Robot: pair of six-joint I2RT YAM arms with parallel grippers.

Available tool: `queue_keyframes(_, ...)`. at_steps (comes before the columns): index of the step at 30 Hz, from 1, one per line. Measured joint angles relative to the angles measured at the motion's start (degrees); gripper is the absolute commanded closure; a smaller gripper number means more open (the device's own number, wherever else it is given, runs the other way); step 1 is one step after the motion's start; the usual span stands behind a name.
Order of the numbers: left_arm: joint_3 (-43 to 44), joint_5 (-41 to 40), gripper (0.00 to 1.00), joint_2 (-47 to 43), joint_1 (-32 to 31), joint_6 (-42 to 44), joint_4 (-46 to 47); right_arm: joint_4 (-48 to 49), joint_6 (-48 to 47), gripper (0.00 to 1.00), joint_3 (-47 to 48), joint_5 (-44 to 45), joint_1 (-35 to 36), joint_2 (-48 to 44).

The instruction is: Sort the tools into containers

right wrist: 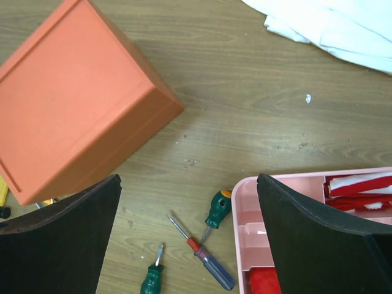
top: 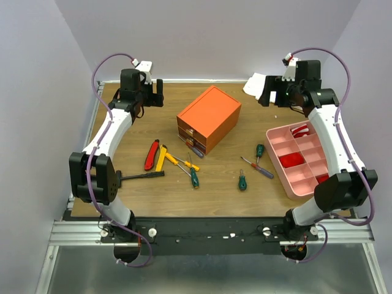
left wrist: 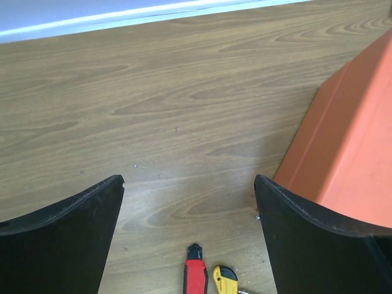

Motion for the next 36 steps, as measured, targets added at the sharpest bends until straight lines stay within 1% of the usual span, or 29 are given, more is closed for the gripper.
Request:
queue_keyframes(3, 1.0, 0.2, 0.03, 0.0, 0.0, 0.1, -0.7, 0.6, 0.2, 0.0, 0.9, 0.0, 0.0, 0.2)
queue_keyframes(7, -0.2, 1.6, 0.04, 0.0, 0.0, 0.0, -1.0, 1.5, -0.5, 0.0, 3.3, -0.2, 0.0, 2.9)
queue_keyframes(10, -2.1, 2.4, 0.08, -0.2, 0.0, -0.2, -1.5, 1.9, -1.9, 0.0, 7.7, -1.7, 0.0, 7.7)
queue_keyframes(11, -2.5, 2.5, 0.1, -0.3, 0.0, -0.2, -1.5, 1.7, -2.2, 0.0, 9.3, -2.0, 0.0, 9.1)
queue_keyframes(12, -3.1, 2.7, 0.23, -0.5, 0.0, -0.2, -1.6, 1.5, -2.6, 0.0, 11.0, -2.9, 0.0, 10.7)
queue_keyframes(14, -4.8, 3.5, 0.32, -1.5, 0.0, 0.5, -1.6, 1.7, -2.9, 0.0, 14.7, -3.9, 0.0, 13.8)
queue_keyframes(15, -5.7, 4.4, 0.4, -2.2, 0.1, 1.5, -1.8, 1.7, -3.1, 0.0, 17.1, -4.9, 0.0, 15.9)
queue_keyframes(17, -6.9, 6.4, 0.51, -3.2, 0.1, 3.8, -2.0, 2.3, -3.3, 0.0, 20.2, -6.2, 0.3, 18.8)
queue_keyframes(18, -7.3, 7.6, 0.66, -3.6, 0.2, 5.2, -2.3, 2.3, -3.3, 0.0, 21.2, -6.6, 0.5, 19.8)
queue_keyframes(19, -8.0, 8.9, 0.73, -3.9, 0.2, 6.4, -2.5, 2.4, -3.7, 0.0, 22.5, -7.1, 0.9, 21.1)
queue_keyframes(21, -8.8, 11.1, 0.93, -4.2, 0.2, 8.6, -3.2, 2.7, -4.3, 0.0, 24.4, -8.2, 2.1, 23.8)
queue_keyframes(24, -10.2, 15.8, 0.98, -4.1, 0.2, 13.4, -5.8, 3.0, -4.8, 0.01, 25.5, -10.1, 3.9, 27.2)
queue_keyframes(30, -10.9, 21.8, 1.0, -3.7, -0.2, 19.7, -7.9, 2.9, -5.7, 0.03, 25.3, -13.5, 6.0, 31.4)
queue_keyframes(36, -9.9, 25.4, 1.0, 0.2, -2.4, 23.1, -8.4, 2.7, -7.3, 0.04, 24.9, -14.6, 7.1, 32.4)
